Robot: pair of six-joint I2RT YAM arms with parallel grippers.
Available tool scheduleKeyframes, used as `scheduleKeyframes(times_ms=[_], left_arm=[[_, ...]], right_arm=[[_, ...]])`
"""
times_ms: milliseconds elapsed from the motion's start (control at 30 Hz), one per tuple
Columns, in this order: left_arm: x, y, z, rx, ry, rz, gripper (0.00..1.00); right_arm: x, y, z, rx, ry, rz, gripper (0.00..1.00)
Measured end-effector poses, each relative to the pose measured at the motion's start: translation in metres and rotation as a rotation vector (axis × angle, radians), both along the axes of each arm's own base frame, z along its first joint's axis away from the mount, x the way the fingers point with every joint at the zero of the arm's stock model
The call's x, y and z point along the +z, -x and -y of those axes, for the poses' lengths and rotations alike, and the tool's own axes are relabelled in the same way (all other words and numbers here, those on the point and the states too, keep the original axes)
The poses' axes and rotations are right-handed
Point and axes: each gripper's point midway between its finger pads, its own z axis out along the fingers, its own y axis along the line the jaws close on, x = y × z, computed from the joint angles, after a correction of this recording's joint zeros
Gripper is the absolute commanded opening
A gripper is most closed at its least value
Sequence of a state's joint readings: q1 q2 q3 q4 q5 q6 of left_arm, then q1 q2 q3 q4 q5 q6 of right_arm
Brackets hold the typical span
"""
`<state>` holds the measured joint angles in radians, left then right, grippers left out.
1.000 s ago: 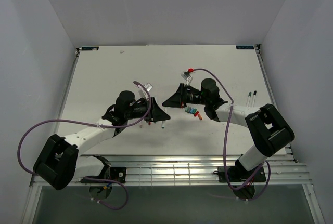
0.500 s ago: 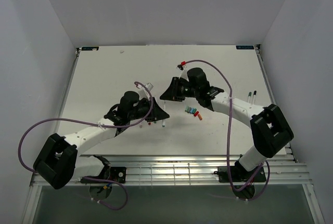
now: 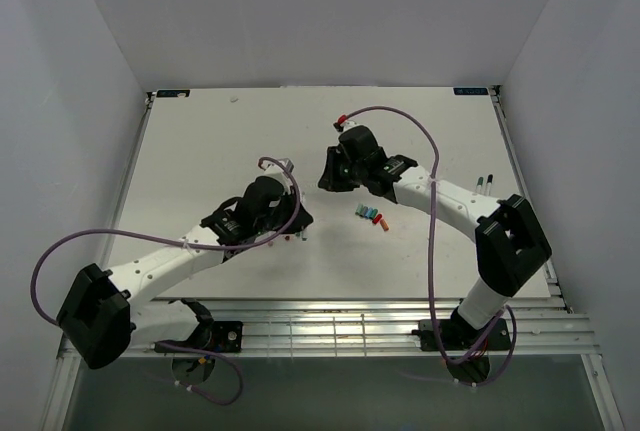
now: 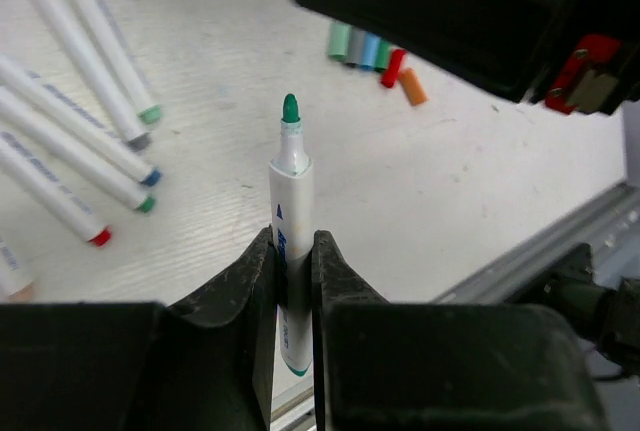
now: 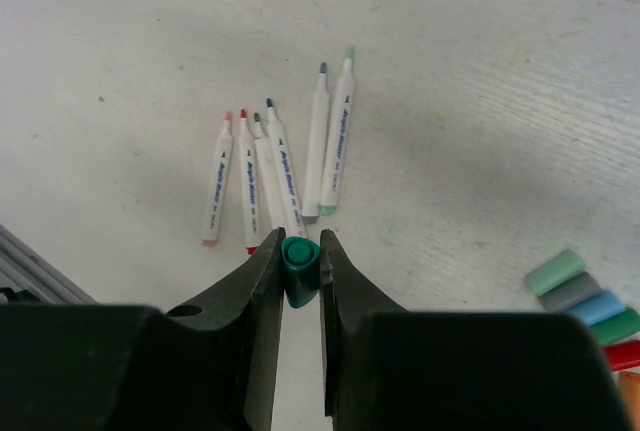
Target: Open the pen caps
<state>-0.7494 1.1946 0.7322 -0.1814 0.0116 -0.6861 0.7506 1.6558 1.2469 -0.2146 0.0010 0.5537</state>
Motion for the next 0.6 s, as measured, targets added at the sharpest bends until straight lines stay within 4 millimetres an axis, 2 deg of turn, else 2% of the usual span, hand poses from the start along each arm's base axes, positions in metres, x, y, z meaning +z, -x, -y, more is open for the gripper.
scheduleKeyframes(times_ms=[133,233,400,500,600], left_arm=[[-0.010,-0.002,-0.029,0.105,-0.106,-0.004,0.00],[-0.017,-0.006,-0.059,0.204,-0.194,-0.004,0.05],[-0.033,-0.021,-0.108,0.360,-0.293,-0.043,0.07],[-0.051,-0.028,-0.137,0.444,-0.337,-0.097,0.09],[-0.069,-0.030,-0.155,0.487,-0.376,-0.147,0.11]], right_arm=[[-0.021,-0.008,0.038,-0.051,0.063,-0.012,0.08],[-0.042,-0.003,0.078,-0.099,0.120,-0.047,0.08],[-0.068,0.010,0.134,-0.172,0.177,-0.091,0.08],[-0.080,0.019,0.150,-0.180,0.206,-0.112,0.08],[-0.091,0.026,0.158,-0.176,0.228,-0.132,0.09]])
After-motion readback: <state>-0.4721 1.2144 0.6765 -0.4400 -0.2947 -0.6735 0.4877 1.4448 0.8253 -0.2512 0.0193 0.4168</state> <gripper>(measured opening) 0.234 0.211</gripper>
